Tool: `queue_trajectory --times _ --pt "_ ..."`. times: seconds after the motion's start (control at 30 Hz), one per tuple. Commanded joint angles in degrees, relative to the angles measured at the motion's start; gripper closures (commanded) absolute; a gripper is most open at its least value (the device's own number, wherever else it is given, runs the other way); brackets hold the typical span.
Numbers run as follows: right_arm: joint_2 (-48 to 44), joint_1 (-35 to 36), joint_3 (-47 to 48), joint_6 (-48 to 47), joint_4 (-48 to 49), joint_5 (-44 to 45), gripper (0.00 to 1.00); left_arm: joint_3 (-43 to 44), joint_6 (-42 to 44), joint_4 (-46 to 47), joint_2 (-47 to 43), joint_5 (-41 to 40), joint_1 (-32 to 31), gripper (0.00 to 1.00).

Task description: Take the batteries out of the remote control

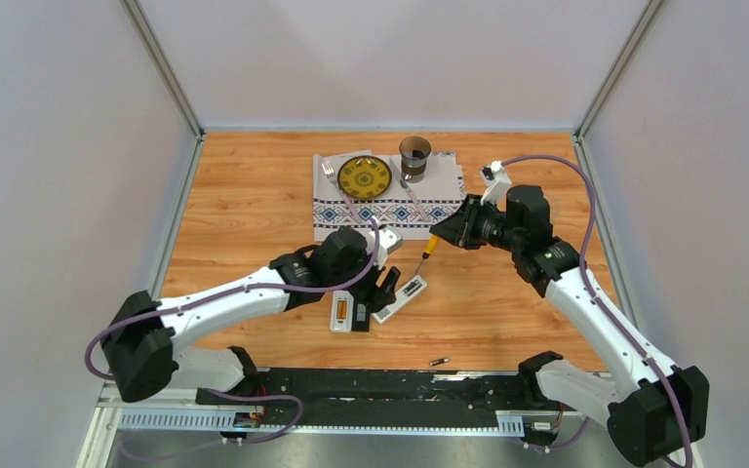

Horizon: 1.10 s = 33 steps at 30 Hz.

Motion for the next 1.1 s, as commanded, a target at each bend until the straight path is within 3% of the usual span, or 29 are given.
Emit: queue_trajectory --times 0.0,0.27,0.47,0.67,0.7,0.8,0.9,1.07 --pt "1.5 -2.9 -0.4 -0.2 -0.6 1.1 1.0 1.1 0.6 -0.1 8.0 -0.5 -0.2 0.2" --pt "3.2 -5.5 -1.6 -0.4 -0.8 -0.3 1.0 1.2 1.0 3.6 18.1 -1.4 -1.1 0.21" --pt "4.3 -6.0 -1.6 -0.6 -0.4 -0.6 1.0 0.3 1.4 4.7 21.6 -3.8 -4.0 0.31" --pt "4.9 -6.3 -1.8 -0.9 -0.1 -1.0 1.0 -1.0 0.9 4.8 23.1 -5.3 -5.7 0.59" --pt "5.1 -6.4 -1.8 -0.9 0.0 -0.9 1.0 -1.2 0.9 4.3 23.0 -5.4 -6.0 0.69" --pt "5.4 -6.4 -1.8 -1.2 0.4 -0.8 1.0 -1.7 1.4 3.4 21.8 -5.6 -6.7 0.86" --pt "5.8 -6.4 -2.3 -1.3 1.2 -1.9 1.0 -1.8 2.0 1.3 20.5 -6.8 -7.7 0.94" --pt "6.4 -6.3 -4.1 -0.1 4.2 -3.4 1.0 -3.0 1.2 -0.2 17.8 -7.1 -9.1 0.97"
